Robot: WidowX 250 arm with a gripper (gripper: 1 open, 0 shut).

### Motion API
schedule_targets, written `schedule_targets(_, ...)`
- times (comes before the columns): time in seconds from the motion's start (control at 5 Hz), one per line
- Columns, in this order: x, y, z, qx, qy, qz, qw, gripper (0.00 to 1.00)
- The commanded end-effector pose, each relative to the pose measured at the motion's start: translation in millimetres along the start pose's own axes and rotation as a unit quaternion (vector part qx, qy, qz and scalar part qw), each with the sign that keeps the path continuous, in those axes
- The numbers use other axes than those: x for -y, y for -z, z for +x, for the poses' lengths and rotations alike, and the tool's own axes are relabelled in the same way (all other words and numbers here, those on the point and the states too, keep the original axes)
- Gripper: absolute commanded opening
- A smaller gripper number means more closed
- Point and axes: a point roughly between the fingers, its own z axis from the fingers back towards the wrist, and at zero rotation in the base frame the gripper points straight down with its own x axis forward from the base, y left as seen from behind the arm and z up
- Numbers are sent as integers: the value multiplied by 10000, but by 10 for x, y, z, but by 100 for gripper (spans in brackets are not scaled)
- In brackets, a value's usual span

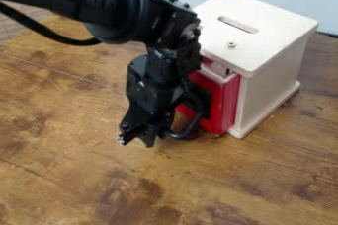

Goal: Open the drawer

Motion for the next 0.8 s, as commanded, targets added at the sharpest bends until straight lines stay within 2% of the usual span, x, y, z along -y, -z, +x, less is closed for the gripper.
schedule_targets(0.0,-43,-189,224,217,-462,-92,9987,0)
schedule_targets(0.6,-121,-210,257,292,-562,-36,9980,0)
